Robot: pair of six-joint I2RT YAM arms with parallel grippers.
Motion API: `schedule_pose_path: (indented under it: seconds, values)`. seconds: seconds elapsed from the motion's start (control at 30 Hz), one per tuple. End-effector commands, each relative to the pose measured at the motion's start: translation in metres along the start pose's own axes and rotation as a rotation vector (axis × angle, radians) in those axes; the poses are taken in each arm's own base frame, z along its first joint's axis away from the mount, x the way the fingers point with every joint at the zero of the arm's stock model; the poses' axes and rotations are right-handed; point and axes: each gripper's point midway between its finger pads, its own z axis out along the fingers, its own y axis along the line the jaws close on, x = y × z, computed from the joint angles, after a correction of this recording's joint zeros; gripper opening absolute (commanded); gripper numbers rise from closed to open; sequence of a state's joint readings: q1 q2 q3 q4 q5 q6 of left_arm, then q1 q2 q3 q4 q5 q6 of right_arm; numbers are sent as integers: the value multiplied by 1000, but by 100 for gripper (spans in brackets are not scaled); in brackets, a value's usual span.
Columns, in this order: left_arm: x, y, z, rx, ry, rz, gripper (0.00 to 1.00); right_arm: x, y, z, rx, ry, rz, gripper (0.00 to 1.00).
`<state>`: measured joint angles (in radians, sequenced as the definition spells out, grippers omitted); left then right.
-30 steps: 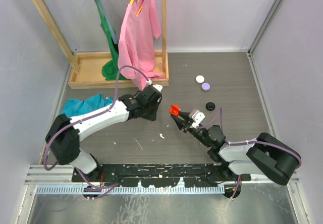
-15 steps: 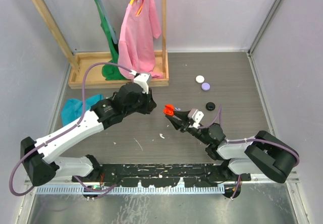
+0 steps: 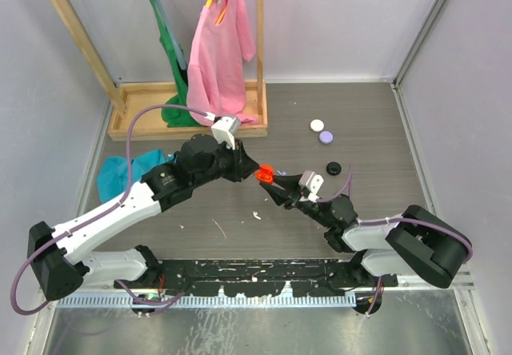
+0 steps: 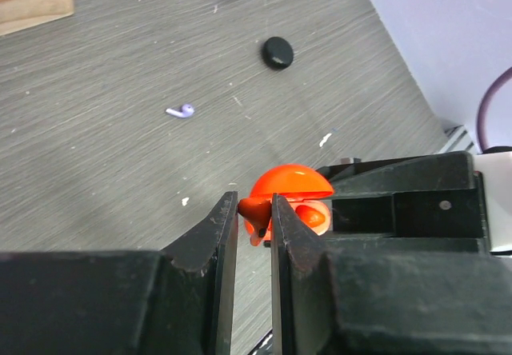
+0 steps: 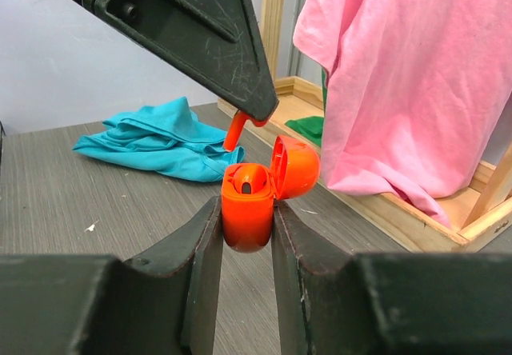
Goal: Insert the wireless bluetooth earbuds into the charging case
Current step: Place the earbud in the charging case.
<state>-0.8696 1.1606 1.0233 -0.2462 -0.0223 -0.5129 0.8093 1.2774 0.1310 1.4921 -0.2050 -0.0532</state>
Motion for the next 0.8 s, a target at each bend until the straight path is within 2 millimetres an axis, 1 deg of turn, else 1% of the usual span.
schedule_pose_path:
  seconds: [0.0, 0.2, 0.3, 0.77]
  values:
    - [-23, -26, 3, 120, -97, -40, 16, -36, -1, 11, -9, -135, -21, 4]
    - [-22, -29, 7, 129, -97, -45, 15, -36, -1, 10, -9, -138, -16, 4]
    - [-18, -29, 9, 126, -87, -45, 15, -38, -2, 10, -3, -148, -13, 4]
    - [-4, -16, 9, 64, -130, -79, 15, -48, -7, 9, 32, -188, 12, 4]
